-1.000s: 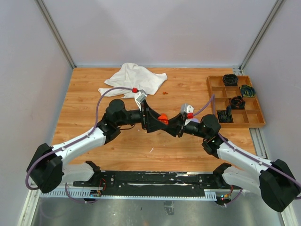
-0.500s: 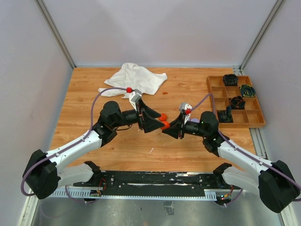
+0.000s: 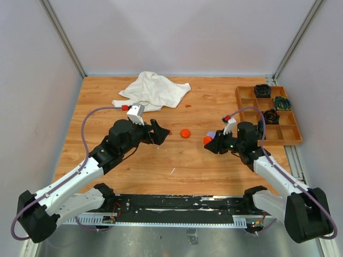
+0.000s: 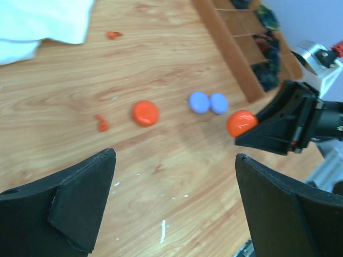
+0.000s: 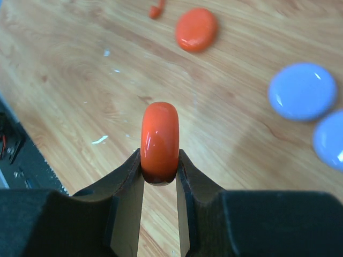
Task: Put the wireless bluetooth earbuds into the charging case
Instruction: Place the charging case at the center of the board.
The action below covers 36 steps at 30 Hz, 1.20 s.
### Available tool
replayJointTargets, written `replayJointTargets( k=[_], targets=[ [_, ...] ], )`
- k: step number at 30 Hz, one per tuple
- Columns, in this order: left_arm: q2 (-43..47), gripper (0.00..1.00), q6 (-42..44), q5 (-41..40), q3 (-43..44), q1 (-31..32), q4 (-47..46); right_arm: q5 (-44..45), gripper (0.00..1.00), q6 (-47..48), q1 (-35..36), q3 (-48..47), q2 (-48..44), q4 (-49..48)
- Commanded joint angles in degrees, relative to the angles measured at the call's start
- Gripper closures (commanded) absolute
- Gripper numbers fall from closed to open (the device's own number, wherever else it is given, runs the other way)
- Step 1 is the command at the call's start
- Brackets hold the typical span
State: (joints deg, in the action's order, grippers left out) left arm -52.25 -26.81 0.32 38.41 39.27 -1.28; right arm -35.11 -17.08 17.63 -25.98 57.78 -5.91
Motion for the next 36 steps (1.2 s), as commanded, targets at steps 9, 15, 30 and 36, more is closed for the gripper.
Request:
replayJointTargets(
  k=[9, 15, 30, 36],
  targets=[
    [6.1, 0.01, 2.3, -21.4, 0.8, -0.6, 15.1, 4.0, 0.98, -3.2, -11.5, 1.1, 11.3, 9.2],
    [6.3, 0.01, 2.5, -26.4, -0.1, -0.7, 15.7, 4.8, 0.94, -2.5, -14.5, 1.1, 15.1, 10.2],
    [5.4, 0.01, 1.0, -27.9, -1.2, -0.7, 14.3, 11.9, 0.47, -0.6, -16.4, -0.3, 11.0, 18.5],
    [2.5, 0.01, -0.7, -26.9, -0.5, -0.8, 14.2, 15.6, 0.31, 0.1, -13.7, -3.3, 6.0, 22.7]
  ],
)
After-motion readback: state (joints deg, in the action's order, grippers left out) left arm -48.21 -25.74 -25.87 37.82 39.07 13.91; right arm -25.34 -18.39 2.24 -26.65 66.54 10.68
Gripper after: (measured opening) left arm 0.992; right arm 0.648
